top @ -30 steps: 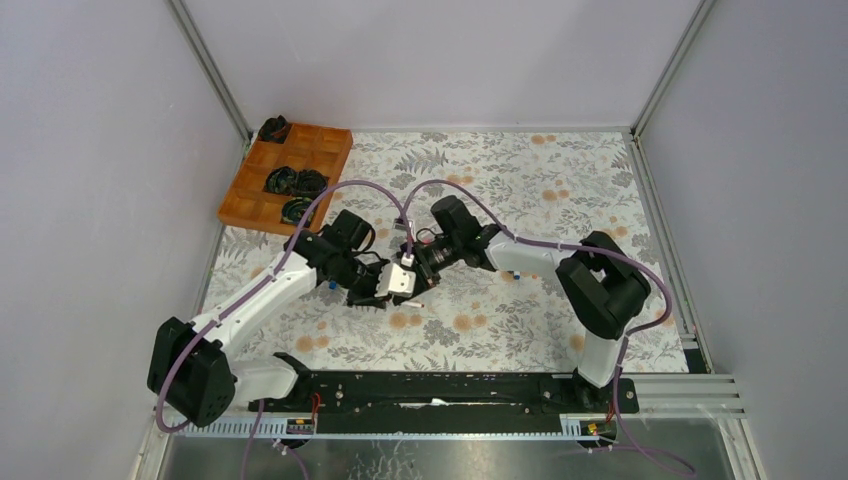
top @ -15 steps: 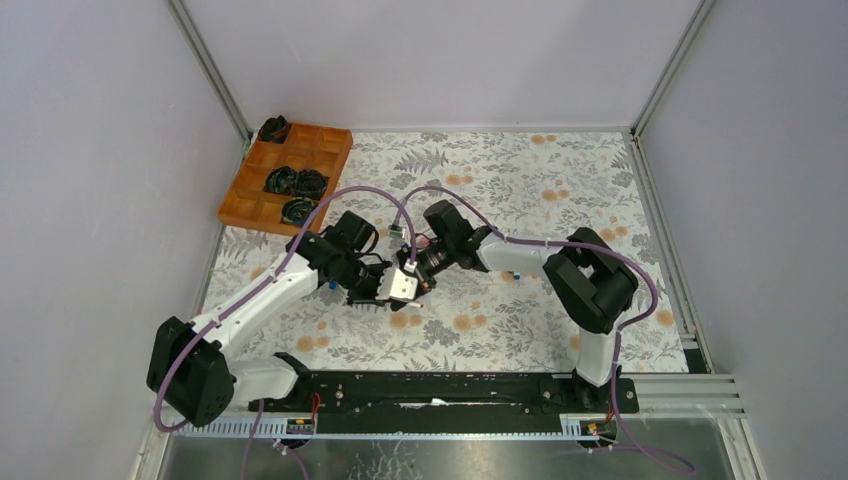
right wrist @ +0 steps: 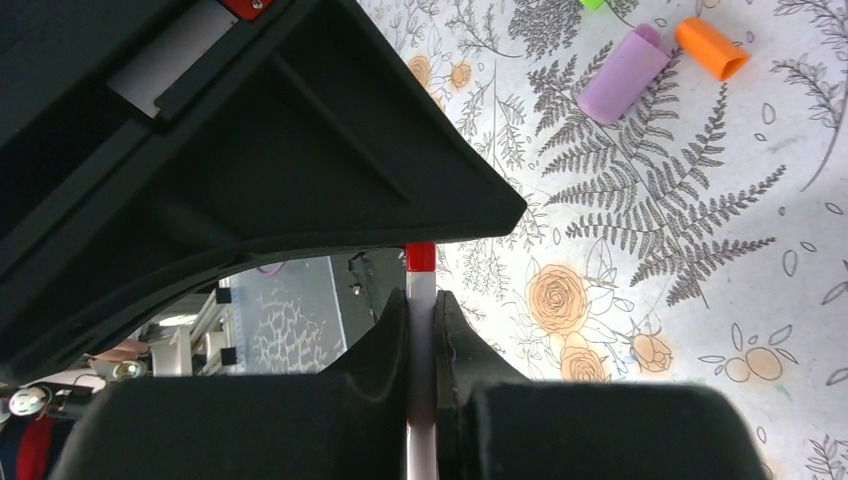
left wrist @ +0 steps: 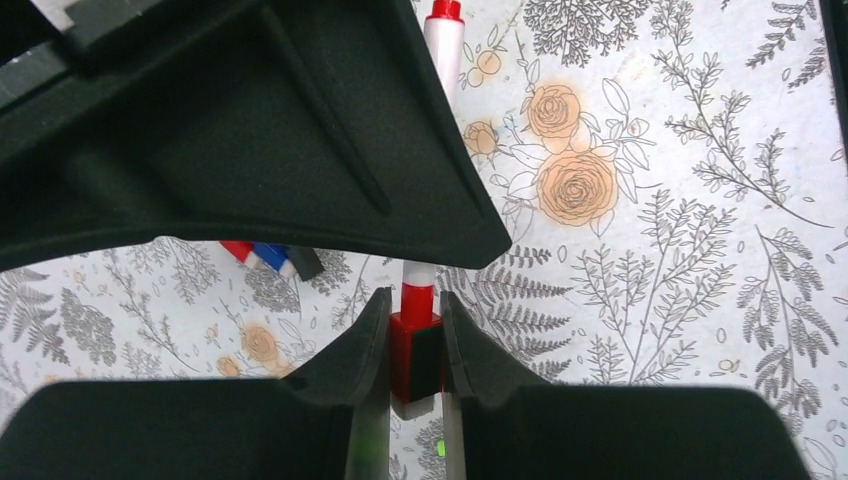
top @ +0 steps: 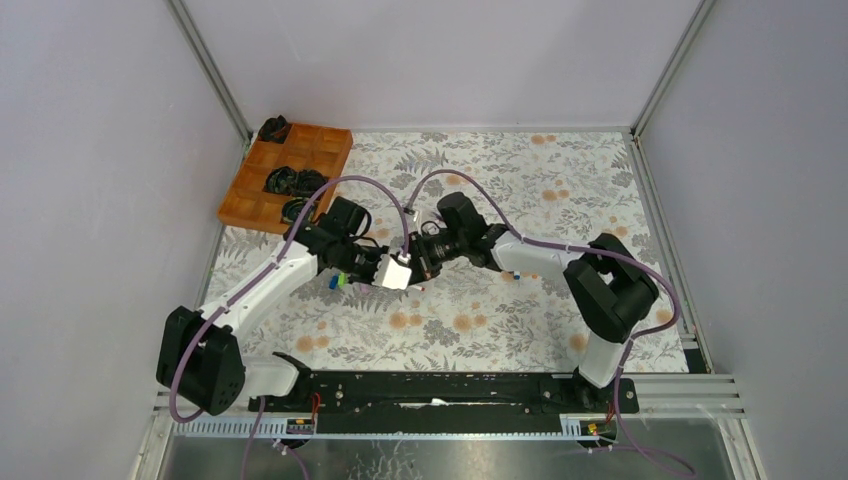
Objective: Open the pen caps
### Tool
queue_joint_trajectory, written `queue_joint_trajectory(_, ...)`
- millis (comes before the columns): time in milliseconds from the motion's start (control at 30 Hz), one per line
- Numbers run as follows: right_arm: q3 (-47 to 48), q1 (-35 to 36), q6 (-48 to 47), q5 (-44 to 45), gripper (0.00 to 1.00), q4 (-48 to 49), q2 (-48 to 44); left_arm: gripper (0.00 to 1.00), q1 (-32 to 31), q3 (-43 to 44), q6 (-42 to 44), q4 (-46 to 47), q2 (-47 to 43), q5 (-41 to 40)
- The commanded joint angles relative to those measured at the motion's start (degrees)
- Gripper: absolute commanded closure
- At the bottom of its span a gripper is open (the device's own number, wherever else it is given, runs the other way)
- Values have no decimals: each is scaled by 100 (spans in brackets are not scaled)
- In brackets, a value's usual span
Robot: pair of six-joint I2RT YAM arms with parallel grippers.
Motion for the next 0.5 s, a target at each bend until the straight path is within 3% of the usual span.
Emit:
queue_joint_trajectory(0,-557,-327,-248,-545,100,-1662,-536,100,644,-273,297,-250,-29,-2192)
queue_joint_trajectory(333,-1282,-516,-187,93,100,-1768,-1347,100,1407,-113,739,-221,-91,-2267)
queue_joint_trajectory(467,-1100,-624,-46,1503,100,-1804,-1405,100,1332,123,-371,145,127,-1164)
